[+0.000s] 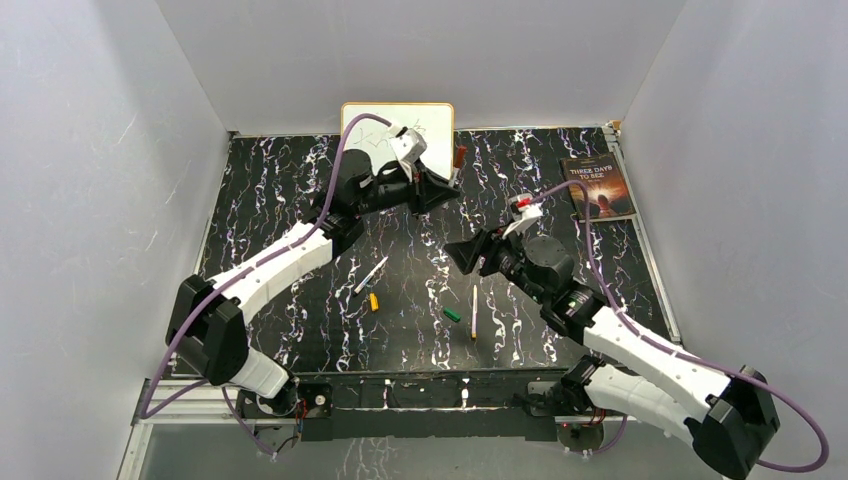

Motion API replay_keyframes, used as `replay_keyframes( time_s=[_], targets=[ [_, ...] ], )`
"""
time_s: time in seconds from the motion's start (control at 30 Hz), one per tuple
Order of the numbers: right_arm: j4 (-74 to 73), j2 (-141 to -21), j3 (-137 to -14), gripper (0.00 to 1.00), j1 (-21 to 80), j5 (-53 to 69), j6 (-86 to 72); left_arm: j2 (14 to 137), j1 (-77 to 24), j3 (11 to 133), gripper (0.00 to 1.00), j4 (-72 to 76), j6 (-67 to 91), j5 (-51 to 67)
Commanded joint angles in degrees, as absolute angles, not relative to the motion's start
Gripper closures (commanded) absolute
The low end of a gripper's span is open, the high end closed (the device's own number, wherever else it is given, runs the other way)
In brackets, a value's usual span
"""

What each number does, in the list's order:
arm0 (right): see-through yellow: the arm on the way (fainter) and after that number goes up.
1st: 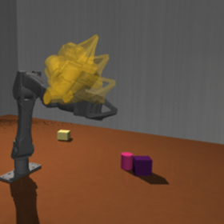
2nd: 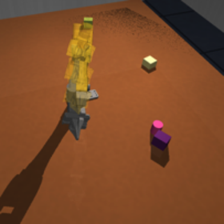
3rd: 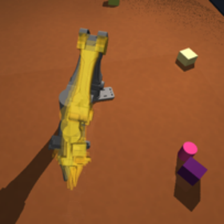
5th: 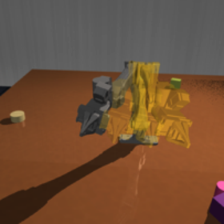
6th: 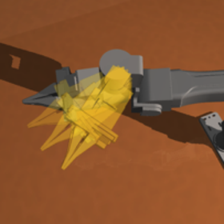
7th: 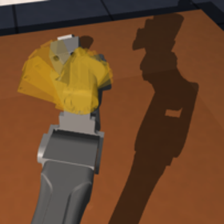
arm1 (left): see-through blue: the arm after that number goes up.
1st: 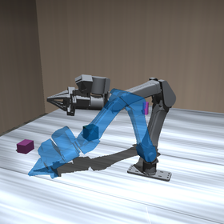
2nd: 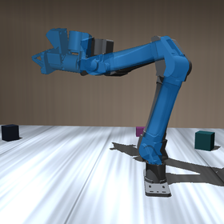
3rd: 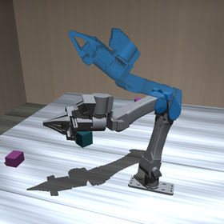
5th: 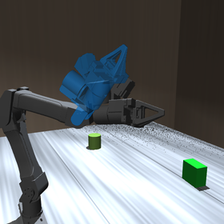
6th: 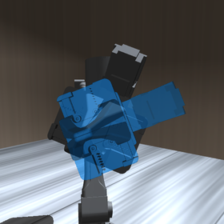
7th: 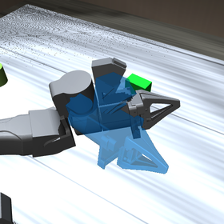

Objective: Insert the pens into the pen caps

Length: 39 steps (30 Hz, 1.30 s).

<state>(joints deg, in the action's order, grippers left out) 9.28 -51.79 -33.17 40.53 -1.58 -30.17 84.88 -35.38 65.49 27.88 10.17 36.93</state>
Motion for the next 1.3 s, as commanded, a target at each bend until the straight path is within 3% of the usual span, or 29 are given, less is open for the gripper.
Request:
replay_keyframes(
  time_s=[0.0, 0.17, 0.47, 0.7, 1.1, 1.27],
  targets=[
    [7.7, -46.4, -32.0, 0.40, 40.7, -4.4, -30.0, 85.7, -35.3, 71.1, 1.00, 15.2, 7.1, 25.3],
    [3.2, -43.5, -31.2, 0.40, 40.6, -8.1, -28.9, 90.9, -34.1, 74.0, 1.00, -4.0, 7.0, 6.2],
    [3.5, -47.1, -30.9, 0.40, 40.6, -6.8, -27.5, 91.1, -21.5, 67.2, 1.00, -24.1, 9.4, 4.1],
    [6.8, -52.7, -32.2, 0.40, 40.6, -2.6, -27.1, 96.5, -17.8, 67.0, 1.00, -30.4, 4.8, -3.7],
    [7.1, -54.8, -32.0, 0.40, 40.3, -2.0, -26.0, 99.5, -16.2, 62.8, 1.00, -32.7, 7.0, -5.6],
    [7.2, -55.3, -32.1, 0.40, 40.2, -1.8, -25.9, 100.2, -15.7, 61.0, 0.90, -31.8, 7.3, -5.7]
  ],
)
